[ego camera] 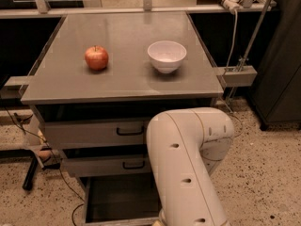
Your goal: Open bottom drawer
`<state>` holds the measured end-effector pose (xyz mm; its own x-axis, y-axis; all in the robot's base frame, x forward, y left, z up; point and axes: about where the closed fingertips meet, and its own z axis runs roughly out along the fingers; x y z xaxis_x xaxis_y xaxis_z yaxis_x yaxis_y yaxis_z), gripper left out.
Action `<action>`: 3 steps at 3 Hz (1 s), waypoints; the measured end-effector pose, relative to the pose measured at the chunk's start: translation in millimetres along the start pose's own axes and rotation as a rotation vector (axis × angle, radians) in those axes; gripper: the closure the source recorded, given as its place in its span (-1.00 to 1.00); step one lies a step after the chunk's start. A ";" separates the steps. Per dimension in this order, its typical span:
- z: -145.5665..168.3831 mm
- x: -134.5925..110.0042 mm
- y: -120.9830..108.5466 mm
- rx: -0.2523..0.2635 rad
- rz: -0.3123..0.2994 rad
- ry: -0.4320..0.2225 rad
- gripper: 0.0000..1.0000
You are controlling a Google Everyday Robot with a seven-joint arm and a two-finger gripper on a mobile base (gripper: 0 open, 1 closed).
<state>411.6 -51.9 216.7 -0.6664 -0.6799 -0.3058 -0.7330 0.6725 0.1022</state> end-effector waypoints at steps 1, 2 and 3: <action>18.0 10.9 -0.7 -0.012 -0.025 0.021 -1.00; 36.2 25.4 -1.6 -0.031 -0.035 0.045 -1.00; 51.0 39.6 -2.9 -0.047 -0.041 0.069 -1.00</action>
Offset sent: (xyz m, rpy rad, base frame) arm -0.0174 -0.0145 -0.0672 -0.0253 0.0689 0.0669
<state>394.3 -65.8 156.0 -0.6421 -0.7265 -0.2447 -0.7646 0.6300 0.1359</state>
